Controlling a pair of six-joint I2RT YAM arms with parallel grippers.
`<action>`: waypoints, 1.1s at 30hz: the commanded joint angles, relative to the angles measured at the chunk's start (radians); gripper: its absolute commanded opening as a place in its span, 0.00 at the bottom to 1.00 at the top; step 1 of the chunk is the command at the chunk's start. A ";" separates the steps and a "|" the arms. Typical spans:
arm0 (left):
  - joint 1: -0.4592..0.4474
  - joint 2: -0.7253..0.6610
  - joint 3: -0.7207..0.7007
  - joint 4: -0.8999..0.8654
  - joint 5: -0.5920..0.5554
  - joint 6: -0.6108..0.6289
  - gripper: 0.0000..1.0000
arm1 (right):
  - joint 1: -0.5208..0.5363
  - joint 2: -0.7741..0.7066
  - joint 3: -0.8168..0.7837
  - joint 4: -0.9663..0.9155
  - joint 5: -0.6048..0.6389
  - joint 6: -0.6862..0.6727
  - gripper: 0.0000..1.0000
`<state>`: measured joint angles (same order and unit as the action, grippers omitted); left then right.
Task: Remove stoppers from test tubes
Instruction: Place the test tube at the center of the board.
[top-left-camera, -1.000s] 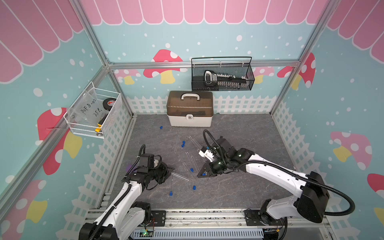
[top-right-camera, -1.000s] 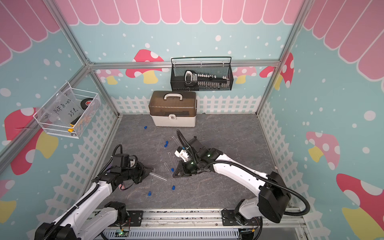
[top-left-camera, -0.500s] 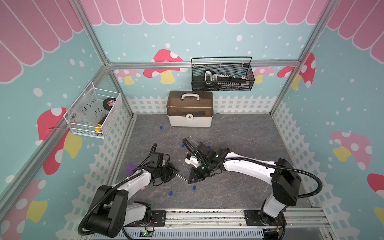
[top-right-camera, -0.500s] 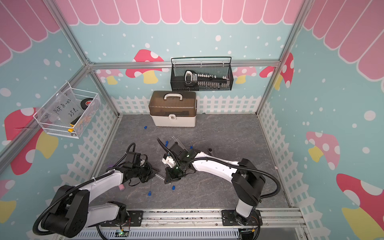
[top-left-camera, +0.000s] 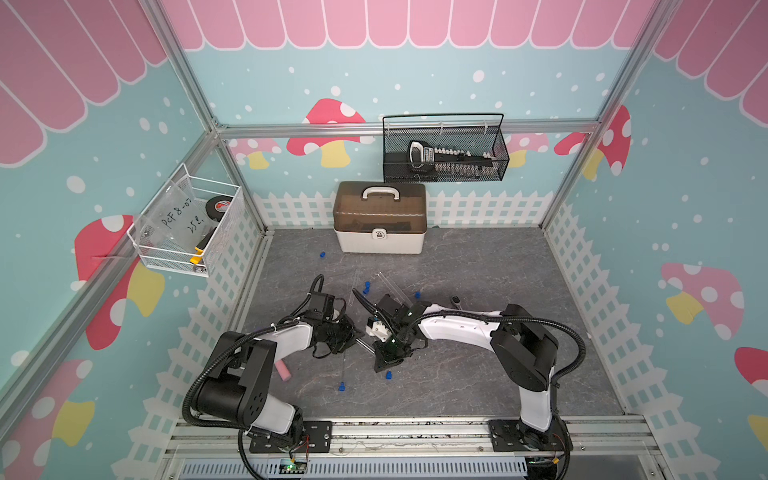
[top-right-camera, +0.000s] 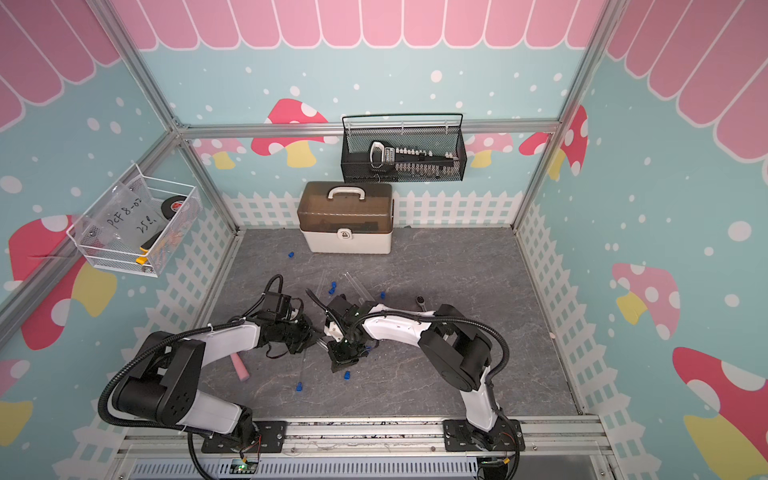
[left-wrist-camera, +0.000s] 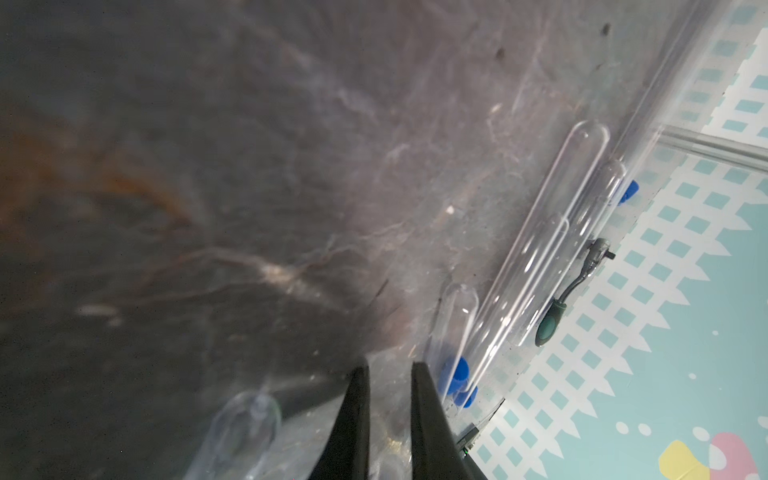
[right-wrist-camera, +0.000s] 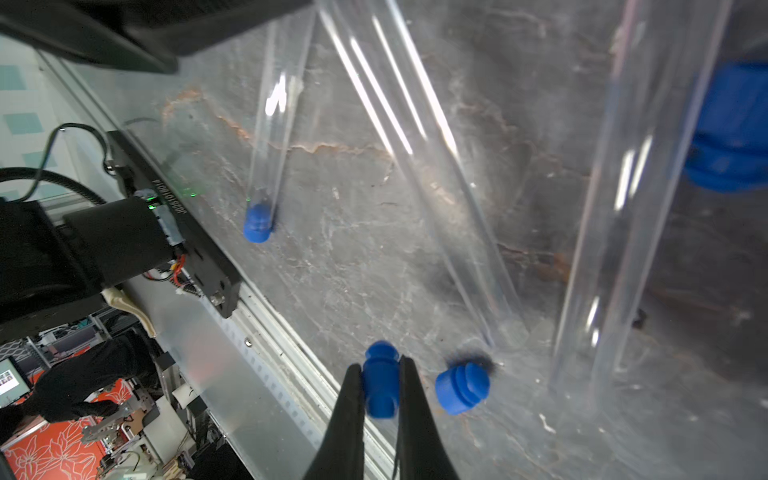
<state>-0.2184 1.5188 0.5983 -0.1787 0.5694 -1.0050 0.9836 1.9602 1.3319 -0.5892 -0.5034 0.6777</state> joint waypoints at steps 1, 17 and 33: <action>-0.003 0.027 0.038 -0.020 0.000 0.046 0.11 | 0.005 0.024 0.037 -0.029 0.039 -0.017 0.00; -0.004 0.025 0.128 -0.143 0.009 0.085 0.36 | 0.005 0.053 0.092 -0.097 0.137 -0.006 0.29; -0.001 -0.299 0.202 -0.628 -0.231 0.311 0.40 | 0.005 -0.177 0.095 -0.127 0.196 0.038 0.38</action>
<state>-0.2184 1.2602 0.7982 -0.6098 0.4736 -0.8131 0.9836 1.8805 1.4078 -0.6933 -0.3363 0.6968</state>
